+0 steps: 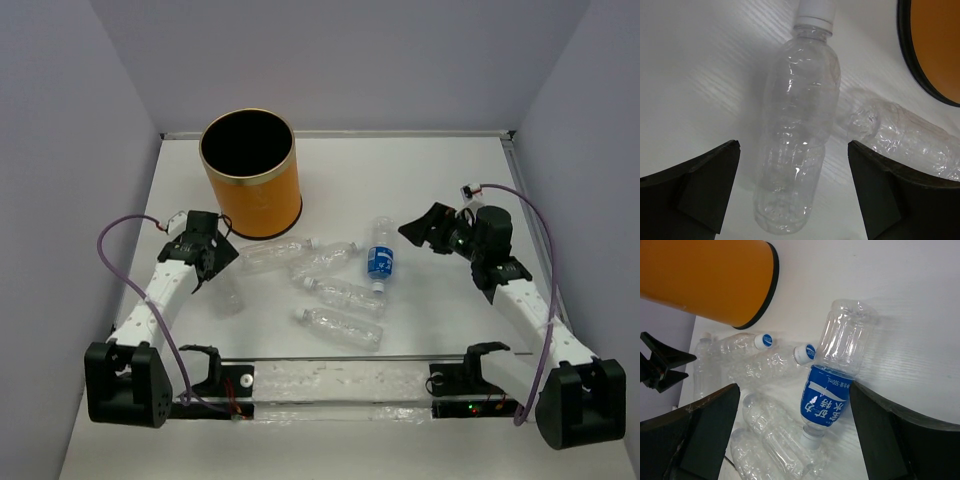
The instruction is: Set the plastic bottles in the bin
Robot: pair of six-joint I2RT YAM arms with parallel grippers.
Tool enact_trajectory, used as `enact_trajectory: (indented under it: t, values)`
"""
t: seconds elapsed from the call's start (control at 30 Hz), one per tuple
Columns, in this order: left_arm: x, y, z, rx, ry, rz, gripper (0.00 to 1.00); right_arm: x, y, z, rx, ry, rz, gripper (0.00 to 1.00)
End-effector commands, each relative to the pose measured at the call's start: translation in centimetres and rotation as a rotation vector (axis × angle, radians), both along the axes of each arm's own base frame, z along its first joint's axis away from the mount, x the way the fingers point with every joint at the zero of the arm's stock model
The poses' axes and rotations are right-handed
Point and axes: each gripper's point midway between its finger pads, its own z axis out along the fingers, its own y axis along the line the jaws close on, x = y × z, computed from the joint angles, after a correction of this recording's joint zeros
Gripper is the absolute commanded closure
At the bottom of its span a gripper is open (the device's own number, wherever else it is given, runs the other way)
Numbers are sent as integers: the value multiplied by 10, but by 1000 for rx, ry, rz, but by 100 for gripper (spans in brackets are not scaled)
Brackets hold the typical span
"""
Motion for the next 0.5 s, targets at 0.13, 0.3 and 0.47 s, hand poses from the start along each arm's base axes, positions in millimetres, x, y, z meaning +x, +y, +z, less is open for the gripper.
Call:
enact_trajectory:
  t: [0.13,0.3,0.47]
  values:
    - [26,0,-41,-21,-24,26,1,23,17,-18,-92,-11,-18,4]
    - [28,6,-53,-13,-1,65,2,35,24,-36,-152,29,-60,2]
    - [32,7,-57,-22,-39,94,13,55,41,-58,-221,77,-72,0]
